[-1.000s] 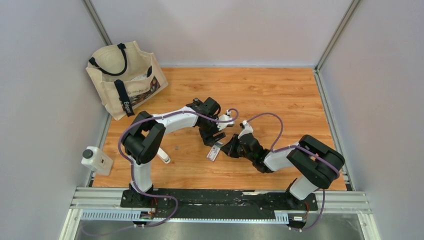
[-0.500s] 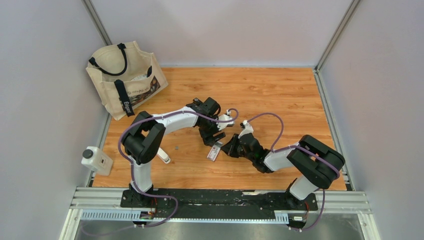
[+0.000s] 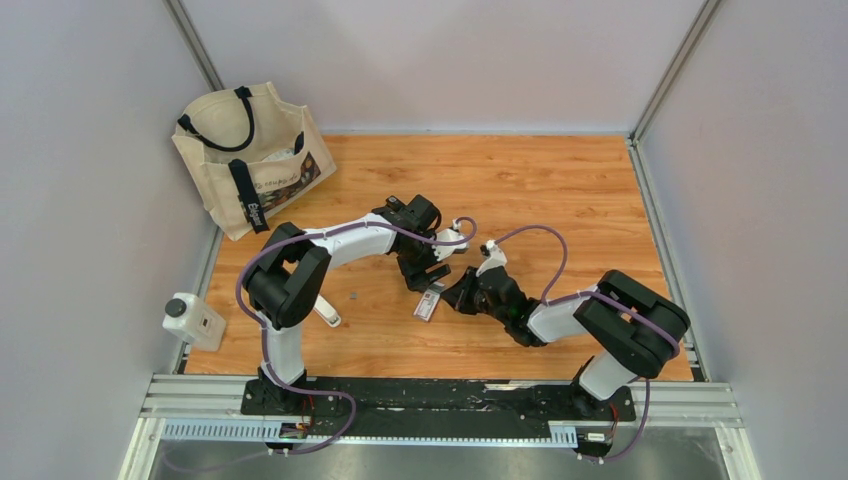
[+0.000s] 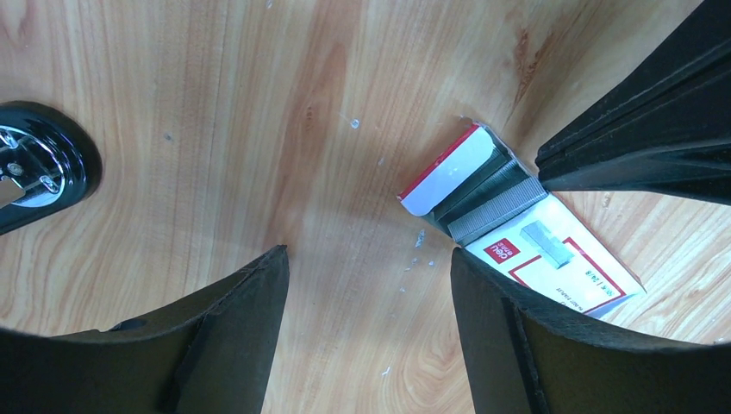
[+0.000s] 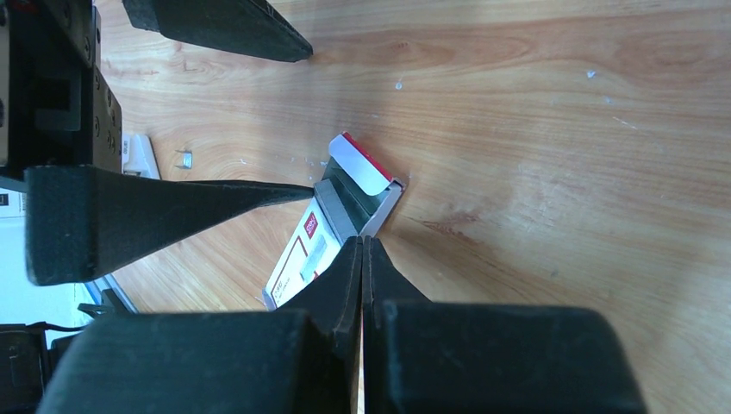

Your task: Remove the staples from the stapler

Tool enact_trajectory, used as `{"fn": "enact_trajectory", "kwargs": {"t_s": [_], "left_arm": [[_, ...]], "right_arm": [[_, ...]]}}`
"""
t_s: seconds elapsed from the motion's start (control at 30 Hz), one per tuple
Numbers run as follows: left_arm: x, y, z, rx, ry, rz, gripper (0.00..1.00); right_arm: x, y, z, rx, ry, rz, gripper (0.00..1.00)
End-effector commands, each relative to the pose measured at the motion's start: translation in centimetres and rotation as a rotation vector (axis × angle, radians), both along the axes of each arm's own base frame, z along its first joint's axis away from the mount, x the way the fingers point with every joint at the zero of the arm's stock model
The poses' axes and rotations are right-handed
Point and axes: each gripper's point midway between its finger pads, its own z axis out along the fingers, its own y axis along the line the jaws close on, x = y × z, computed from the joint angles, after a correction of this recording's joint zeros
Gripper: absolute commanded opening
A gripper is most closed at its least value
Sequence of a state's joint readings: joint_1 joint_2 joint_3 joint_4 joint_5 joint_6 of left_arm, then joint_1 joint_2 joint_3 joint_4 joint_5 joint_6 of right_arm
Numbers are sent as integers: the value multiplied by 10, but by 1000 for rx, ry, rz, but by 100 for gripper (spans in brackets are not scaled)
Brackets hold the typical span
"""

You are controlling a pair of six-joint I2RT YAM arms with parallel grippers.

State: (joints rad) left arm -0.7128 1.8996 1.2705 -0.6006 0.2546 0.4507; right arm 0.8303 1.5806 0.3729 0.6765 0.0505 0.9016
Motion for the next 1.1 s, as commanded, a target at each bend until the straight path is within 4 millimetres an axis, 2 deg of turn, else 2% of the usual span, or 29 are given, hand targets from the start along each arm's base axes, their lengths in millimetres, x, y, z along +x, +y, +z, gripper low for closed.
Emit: {"fn": "enact_trajectory", "kwargs": {"t_s": [0.0, 0.17, 0.33, 0.47, 0.6, 0.73, 0.8, 0.83, 0.9, 0.93, 1.07], "left_arm": [[0, -7, 15, -37, -19, 6, 77], [-1, -13, 20, -50, -23, 2, 77], [-6, -22, 37, -105, -3, -1, 77], [-14, -30, 51, -158, 30, -15, 77], [-21, -31, 51, -164, 54, -39, 77], [-15, -17, 54, -134, 35, -22, 78], [-4, -6, 64, -152, 34, 22, 78], [-6, 0, 67, -146, 62, 39, 78], [-3, 8, 76, -156, 82, 62, 80], [-8, 14, 76, -140, 95, 61, 81], [-23, 26, 75, -114, 116, 75, 82]], "right_arm": [[9, 18, 26, 76, -75, 8, 0], [7, 20, 22, 54, -71, 11, 0], [6, 17, 16, 26, -71, 2, 0], [5, 24, 14, 8, -77, 17, 0], [4, 21, 8, -25, -69, 5, 1], [0, 9, 7, -40, -61, -20, 5], [-4, 3, 12, -43, -68, -22, 9], [-4, 1, 15, -41, -70, -26, 15], [-7, -6, 14, -68, -64, -35, 19], [-7, -7, 22, -58, -79, -39, 20], [-7, -16, 27, -97, -93, -48, 24]]}}
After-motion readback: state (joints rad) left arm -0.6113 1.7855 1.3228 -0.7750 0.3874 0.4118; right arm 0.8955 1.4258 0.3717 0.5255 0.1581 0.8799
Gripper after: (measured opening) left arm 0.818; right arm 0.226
